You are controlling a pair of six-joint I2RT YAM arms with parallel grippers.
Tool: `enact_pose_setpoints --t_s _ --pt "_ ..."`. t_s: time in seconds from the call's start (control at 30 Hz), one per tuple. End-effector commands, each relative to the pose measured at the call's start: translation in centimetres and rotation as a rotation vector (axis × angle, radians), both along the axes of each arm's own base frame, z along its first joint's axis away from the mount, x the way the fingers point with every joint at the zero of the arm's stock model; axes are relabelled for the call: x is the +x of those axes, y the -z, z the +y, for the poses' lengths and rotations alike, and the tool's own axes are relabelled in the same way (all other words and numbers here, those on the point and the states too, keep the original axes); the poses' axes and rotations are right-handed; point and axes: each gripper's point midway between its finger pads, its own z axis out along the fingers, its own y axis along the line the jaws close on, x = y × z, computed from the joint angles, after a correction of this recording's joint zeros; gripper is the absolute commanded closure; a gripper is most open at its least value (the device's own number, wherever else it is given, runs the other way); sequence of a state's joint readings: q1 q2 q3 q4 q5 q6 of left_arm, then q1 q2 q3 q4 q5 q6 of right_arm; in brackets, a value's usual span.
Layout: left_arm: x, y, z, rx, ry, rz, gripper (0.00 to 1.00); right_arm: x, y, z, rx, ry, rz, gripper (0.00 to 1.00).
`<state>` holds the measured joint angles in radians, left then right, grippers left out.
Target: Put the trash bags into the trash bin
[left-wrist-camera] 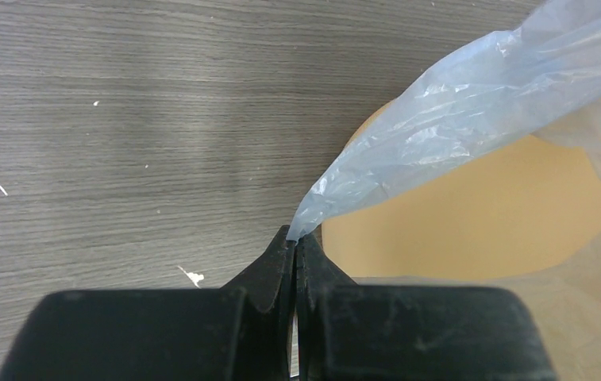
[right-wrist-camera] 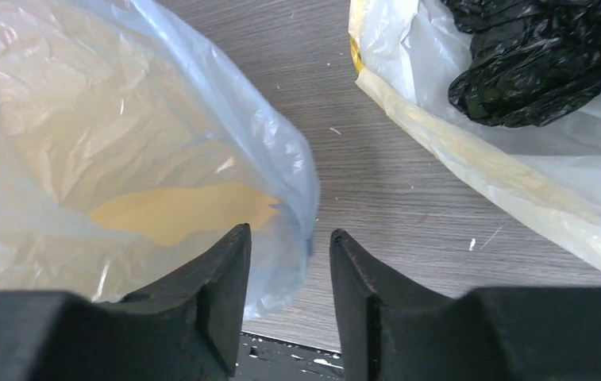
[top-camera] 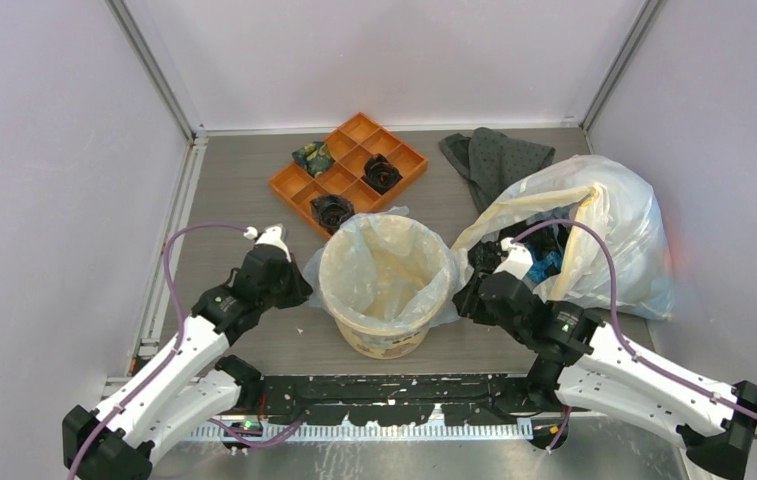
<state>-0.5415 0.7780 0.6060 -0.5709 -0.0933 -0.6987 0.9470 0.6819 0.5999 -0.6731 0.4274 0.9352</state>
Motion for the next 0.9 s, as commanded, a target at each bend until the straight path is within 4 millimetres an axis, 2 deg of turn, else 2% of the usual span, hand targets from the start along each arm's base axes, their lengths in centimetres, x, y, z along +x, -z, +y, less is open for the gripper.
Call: enact_pose_setpoints --t_s 0.0,0.13,0.3,0.47,0.6,0.87 --pt "0.7 -2.1 0.2 -0.003 -0.011 -0.054 0.99 0.4 -2.1 -1.4 0.005 0.054 -0.05 0.49" --pt "0.6 -2.5 0.2 -0.007 -0.006 -0.058 0.98 0.2 -2.3 -2.5 -0.02 0.075 -0.058 0.35" --pt "0.2 -3.8 0.0 -0.031 0.015 -0.075 0.89 0.1 -3.5 -3.3 -0.033 0.08 -0.081 0.31" --pt "-0.5 -5.7 0.3 -0.042 0.024 -0.1 0.73 0.3 -8.0 -3.7 -0.024 0.054 -0.149 0.31" --pt "-1.1 -6.5 1.0 -0.033 0.016 -0.113 0.61 0.4 -10.8 -3.6 -0.024 0.026 -0.188 0.31" --pt "-1.9 -7.0 2.3 -0.004 -0.011 -0.12 0.42 0.6 -13.4 -3.0 -0.028 -0.02 -0.22 0.31"
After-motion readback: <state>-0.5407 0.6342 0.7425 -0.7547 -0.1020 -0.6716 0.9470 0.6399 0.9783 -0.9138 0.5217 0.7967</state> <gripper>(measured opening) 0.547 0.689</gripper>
